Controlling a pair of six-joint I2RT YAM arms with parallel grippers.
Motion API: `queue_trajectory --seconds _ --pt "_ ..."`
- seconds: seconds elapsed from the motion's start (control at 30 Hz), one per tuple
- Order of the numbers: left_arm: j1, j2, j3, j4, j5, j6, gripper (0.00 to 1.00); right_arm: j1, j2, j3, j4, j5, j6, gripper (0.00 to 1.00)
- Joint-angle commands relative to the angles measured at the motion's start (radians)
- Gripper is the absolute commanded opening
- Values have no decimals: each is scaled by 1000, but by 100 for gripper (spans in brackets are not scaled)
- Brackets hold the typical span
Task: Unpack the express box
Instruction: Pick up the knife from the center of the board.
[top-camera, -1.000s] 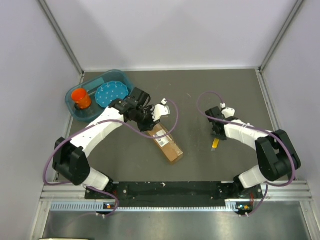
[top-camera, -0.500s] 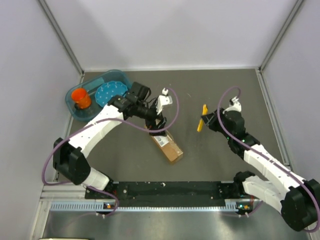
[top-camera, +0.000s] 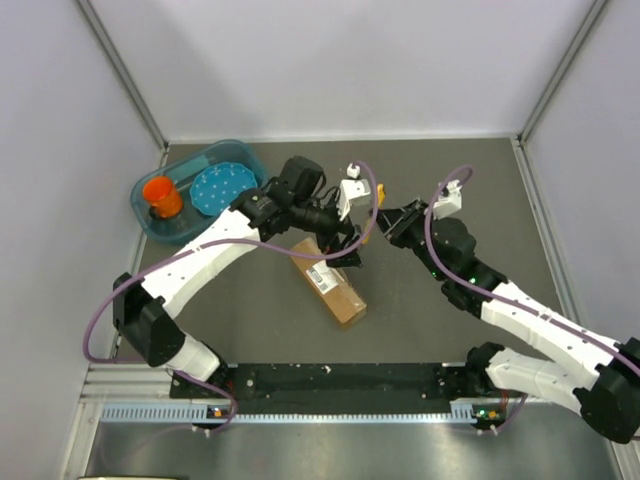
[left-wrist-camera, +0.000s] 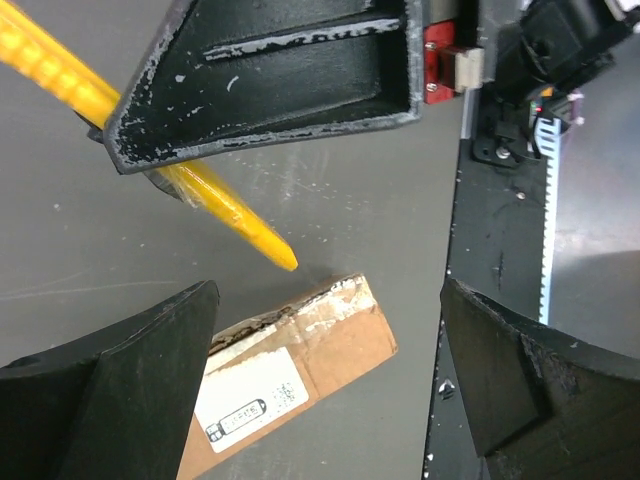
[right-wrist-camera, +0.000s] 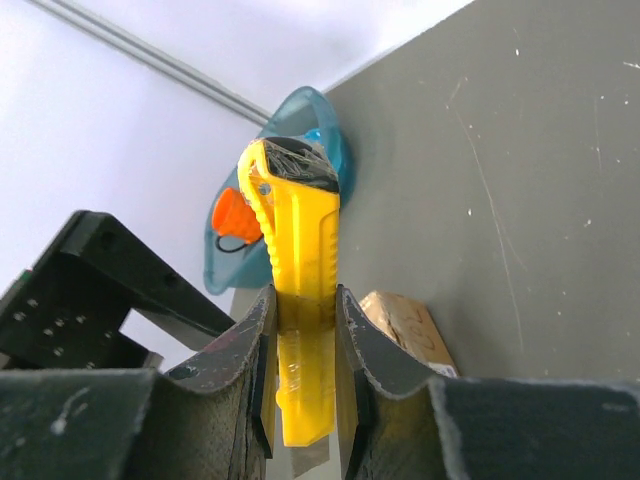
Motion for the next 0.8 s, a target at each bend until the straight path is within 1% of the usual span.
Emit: queue_trajectory --seconds 0.0,0.13,0.27,0.3,0.37,0.4,0.47,0.5,0.53,0.57,0.6,0.63,0.7,0.73,0.77 --pt "-9 1 3 63 -157 -67 99 52 43 88 65 105 32 0" --pt "-9 4 6 97 -166 -105 99 79 58 89 75 118 63 0" --pt "-9 6 -1 116 -240 -113 99 106 63 85 89 118 84 0" --pt "-9 6 -7 120 -264 -112 97 109 63 90 91 119 84 0" --pt "-7 6 -8 128 -271 -110 90 118 63 90 92 121 87 0" --pt "-9 6 -10 131 -269 -113 80 116 63 90 92 121 87 0" --pt "-10 7 -13 134 -274 -119 70 118 64 93 94 118 89 0" --pt "-10 6 -17 136 -277 -121 60 118 66 92 95 116 89 0" --pt "-13 6 -20 136 -289 -115 41 118 64 92 98 118 89 0" --pt "-17 3 -25 134 -294 -109 35 118 64 93 106 113 86 0" --pt "-20 0 -30 126 -295 -98 30 118 66 95 110 108 81 0" --pt "-20 -3 -34 126 -297 -93 16 118 66 96 114 107 81 0" --pt "-21 -6 -39 120 -294 -84 3 118 74 96 127 93 77 0" --pt "-26 -9 -40 122 -291 -82 0 118 78 98 133 89 74 0" --pt "-26 -8 -42 117 -289 -81 0 119 83 99 141 75 71 0"
